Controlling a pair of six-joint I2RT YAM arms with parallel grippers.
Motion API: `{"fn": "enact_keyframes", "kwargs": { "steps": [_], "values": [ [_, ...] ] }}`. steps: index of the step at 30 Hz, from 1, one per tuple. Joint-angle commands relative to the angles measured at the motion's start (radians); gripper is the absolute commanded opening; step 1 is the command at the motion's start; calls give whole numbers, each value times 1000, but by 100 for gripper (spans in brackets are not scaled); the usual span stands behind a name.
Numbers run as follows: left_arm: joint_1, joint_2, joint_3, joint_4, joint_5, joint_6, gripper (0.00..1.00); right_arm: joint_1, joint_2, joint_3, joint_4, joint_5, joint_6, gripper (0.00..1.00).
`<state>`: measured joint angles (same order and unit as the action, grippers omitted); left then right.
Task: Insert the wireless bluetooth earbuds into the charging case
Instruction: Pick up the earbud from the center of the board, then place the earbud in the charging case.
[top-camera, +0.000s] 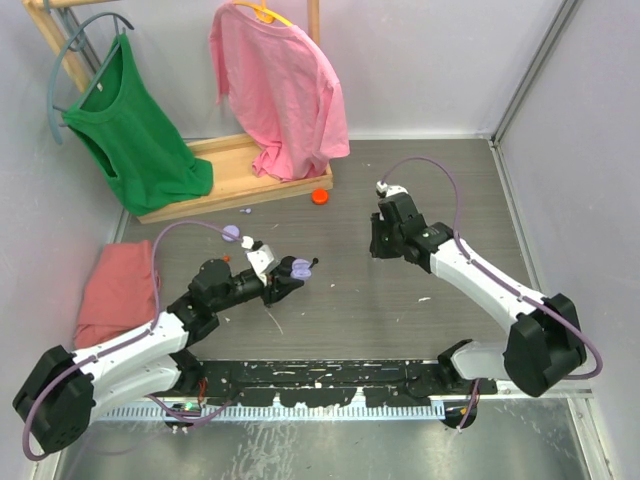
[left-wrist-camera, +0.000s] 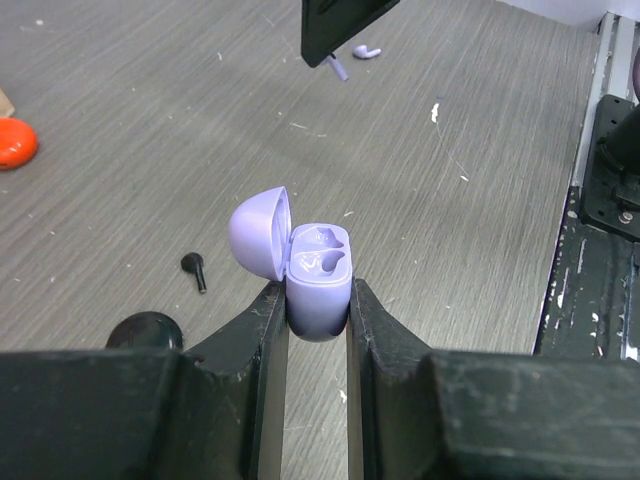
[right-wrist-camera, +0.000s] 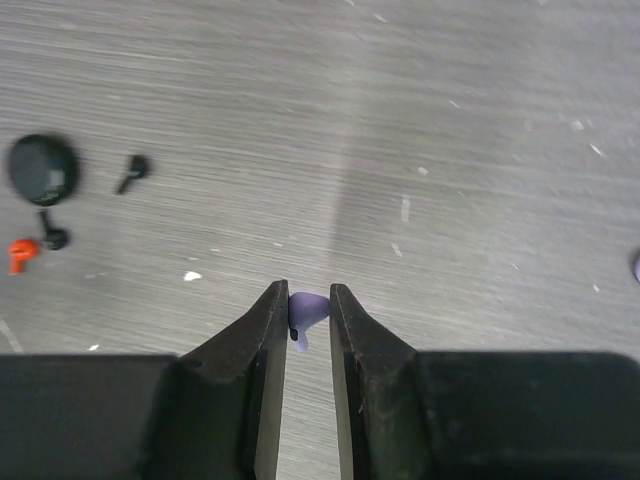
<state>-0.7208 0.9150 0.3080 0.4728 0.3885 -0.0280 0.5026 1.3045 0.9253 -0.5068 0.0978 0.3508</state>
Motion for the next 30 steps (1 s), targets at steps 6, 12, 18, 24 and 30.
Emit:
{"fn": "enact_keyframes", "kwargs": {
  "steps": [6,12,18,24,30],
  "values": [
    [-3,-92,-33,139,-42,47,1,177,-138,40,244,-10,-37,20],
    [-3,-72,-50,218,-20,79,1,248,-228,-28,408,-95,-50,20],
    [-3,-27,-55,330,27,104,2,287,-320,-117,582,-187,-54,20],
    [-4,-2,-40,375,81,125,2,321,-379,-213,736,-239,-52,20],
    [-4,-9,-38,412,112,119,2,344,-391,-295,896,-274,-32,20]
  ]
}}
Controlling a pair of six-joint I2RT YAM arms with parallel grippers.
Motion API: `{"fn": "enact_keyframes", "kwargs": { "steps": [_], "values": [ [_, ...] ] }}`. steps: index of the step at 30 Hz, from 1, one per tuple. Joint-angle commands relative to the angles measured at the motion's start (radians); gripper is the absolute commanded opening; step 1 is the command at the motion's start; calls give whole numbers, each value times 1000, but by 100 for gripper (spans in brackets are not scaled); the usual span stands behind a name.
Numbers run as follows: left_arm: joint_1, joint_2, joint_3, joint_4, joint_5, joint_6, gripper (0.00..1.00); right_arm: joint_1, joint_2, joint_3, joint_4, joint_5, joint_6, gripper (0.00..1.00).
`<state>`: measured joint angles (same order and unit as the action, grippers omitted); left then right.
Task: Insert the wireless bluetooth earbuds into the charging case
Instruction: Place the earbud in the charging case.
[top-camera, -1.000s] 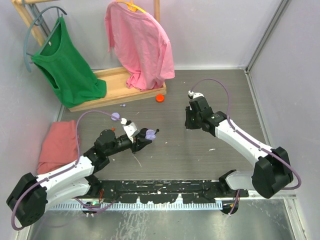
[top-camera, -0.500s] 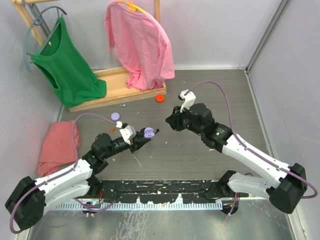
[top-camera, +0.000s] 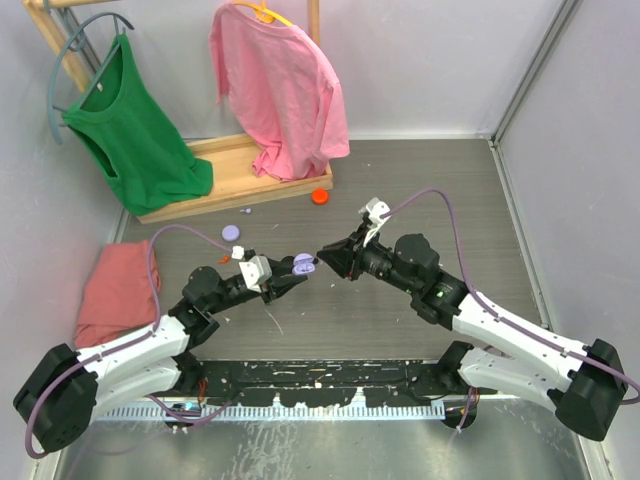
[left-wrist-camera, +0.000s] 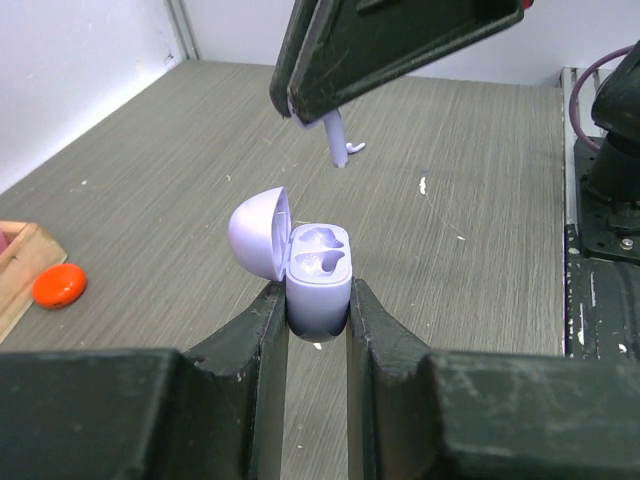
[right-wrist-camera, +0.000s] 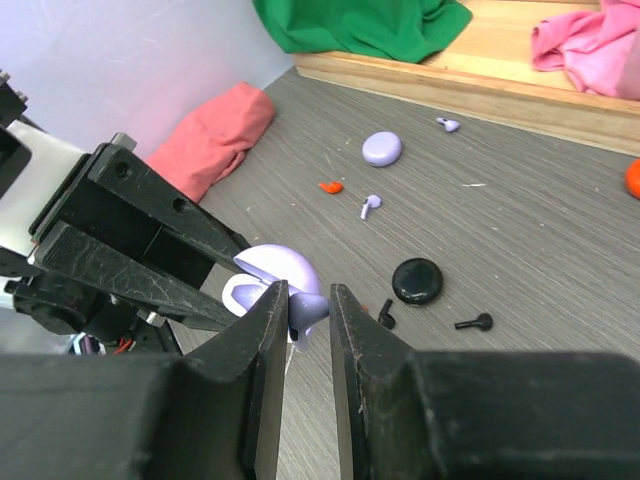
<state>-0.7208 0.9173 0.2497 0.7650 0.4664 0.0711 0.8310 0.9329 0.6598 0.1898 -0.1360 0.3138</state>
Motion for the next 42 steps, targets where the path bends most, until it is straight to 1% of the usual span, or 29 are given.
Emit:
{"fn": "enact_keyframes", "kwargs": {
  "steps": [1,10,32,42],
  "values": [
    [-4,-15,20,122,34,17,2,19,-18,-39,217,-42,7,20],
    [-4,-39,20,122,39,1,2,41,5,-84,336,-42,36,20],
    [-4,-56,8,134,8,-17,1,94,78,-109,403,9,44,20],
    [-5,-66,-9,163,-23,-39,0,135,89,-137,424,86,21,20]
  ]
}}
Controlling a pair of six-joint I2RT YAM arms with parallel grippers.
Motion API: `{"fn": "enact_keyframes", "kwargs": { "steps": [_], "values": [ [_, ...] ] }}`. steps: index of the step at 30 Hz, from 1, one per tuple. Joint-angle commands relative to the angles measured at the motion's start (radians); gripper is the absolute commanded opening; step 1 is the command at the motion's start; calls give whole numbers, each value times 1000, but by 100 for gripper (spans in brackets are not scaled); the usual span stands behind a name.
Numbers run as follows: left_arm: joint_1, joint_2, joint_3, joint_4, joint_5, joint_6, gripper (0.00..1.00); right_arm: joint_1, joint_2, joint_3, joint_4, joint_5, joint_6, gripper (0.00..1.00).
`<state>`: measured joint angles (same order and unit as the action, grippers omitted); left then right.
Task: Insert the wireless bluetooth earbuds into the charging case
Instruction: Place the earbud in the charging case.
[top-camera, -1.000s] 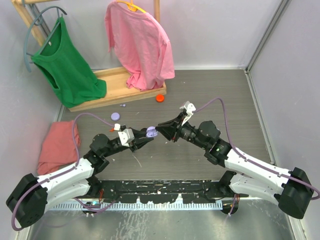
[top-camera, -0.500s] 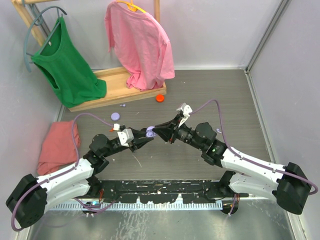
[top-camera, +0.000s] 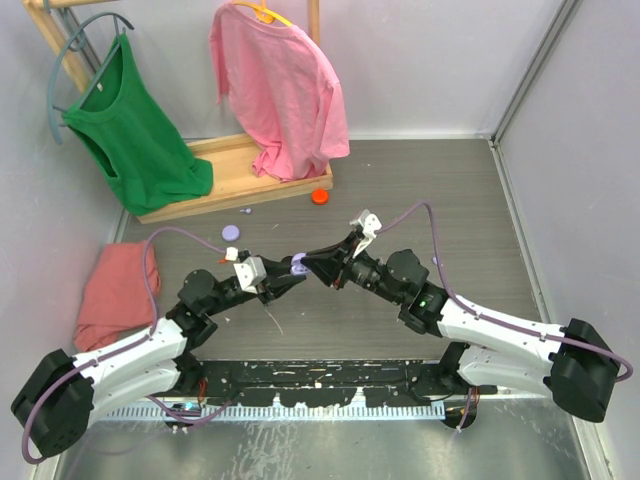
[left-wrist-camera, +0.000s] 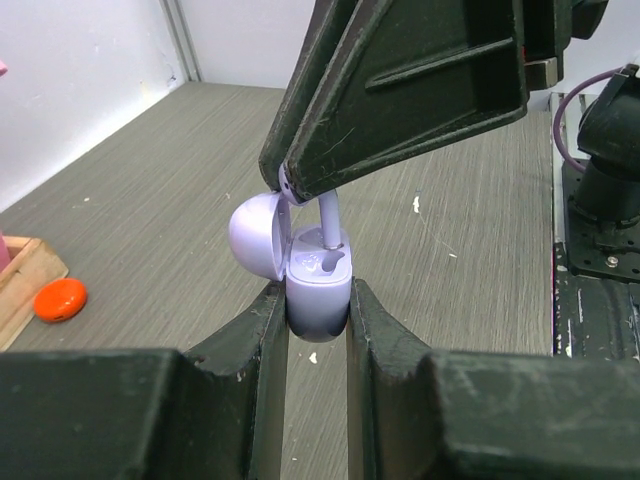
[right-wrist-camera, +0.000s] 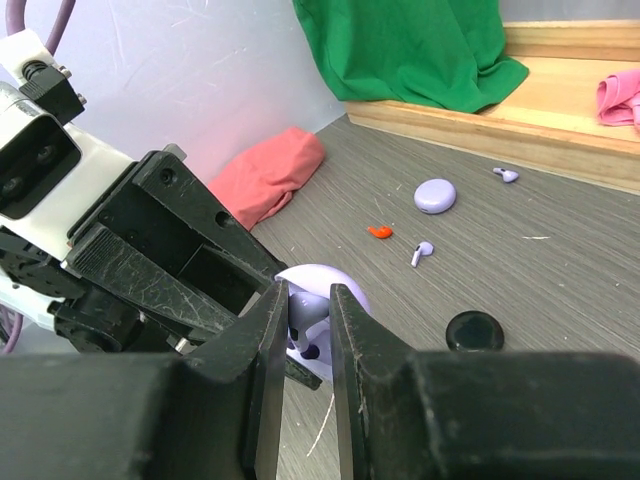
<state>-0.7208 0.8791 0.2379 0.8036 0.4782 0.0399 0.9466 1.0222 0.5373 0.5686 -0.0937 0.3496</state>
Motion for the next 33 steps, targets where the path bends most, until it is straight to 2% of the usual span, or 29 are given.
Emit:
{"fn": "enact_keyframes", "kwargs": {
  "steps": [1,8,16,26,33],
  "values": [
    [-3,-31,0,128,-40,-8,0,21,-6,-20,47,52,-17,20],
    [-5,-50,-8,125,-56,-13,0,26,-63,-48,39,107,-33,20],
    [-4,-46,-8,121,-54,-21,0,35,-45,-42,60,93,-14,20],
    [-4,-38,-9,92,-58,-11,0,39,-124,-53,84,115,-10,20],
    [-4,-34,-6,92,-47,-15,0,39,-94,-56,138,134,-3,20]
  ]
}}
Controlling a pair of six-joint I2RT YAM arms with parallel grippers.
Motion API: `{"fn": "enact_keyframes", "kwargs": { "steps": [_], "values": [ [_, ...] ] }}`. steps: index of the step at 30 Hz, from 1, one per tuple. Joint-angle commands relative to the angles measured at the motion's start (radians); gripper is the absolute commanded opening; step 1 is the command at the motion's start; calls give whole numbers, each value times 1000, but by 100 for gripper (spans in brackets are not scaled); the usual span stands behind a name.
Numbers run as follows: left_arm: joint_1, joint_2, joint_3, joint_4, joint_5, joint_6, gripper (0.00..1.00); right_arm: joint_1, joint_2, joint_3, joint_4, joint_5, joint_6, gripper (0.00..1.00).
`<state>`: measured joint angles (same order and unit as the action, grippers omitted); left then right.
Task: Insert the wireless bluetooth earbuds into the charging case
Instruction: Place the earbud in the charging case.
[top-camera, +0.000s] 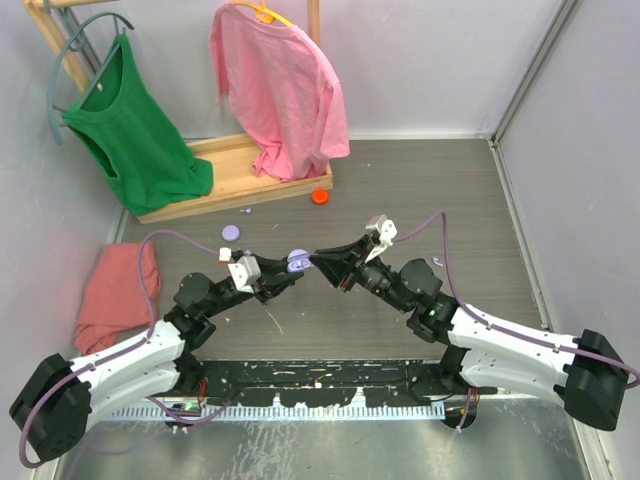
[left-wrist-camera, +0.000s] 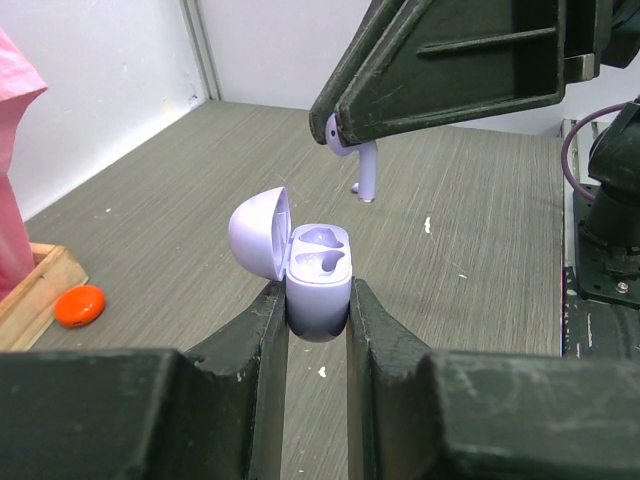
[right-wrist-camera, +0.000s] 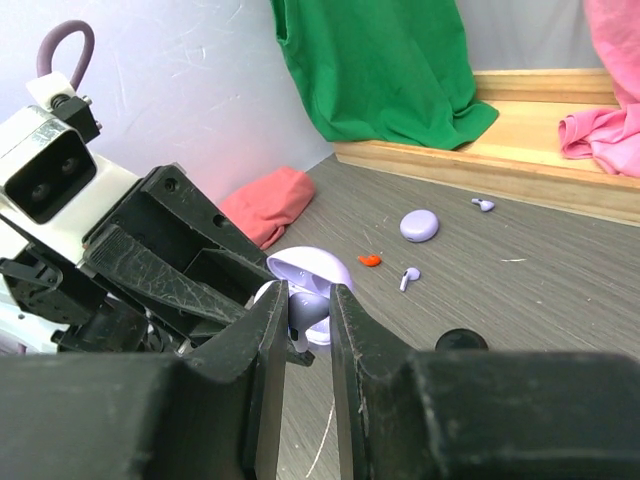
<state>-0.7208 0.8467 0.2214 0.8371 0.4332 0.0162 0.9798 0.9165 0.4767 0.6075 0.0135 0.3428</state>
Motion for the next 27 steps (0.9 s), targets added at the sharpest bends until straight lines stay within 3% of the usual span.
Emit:
{"fn": "enact_keyframes", "kwargs": {
  "steps": [1,27],
  "values": [
    [-5,0,10,59,1,9,0,6,21,6,108,27,8,20],
    [-4,10,15,59,8,1,0,8,109,29,139,-13,36,20]
  ]
}}
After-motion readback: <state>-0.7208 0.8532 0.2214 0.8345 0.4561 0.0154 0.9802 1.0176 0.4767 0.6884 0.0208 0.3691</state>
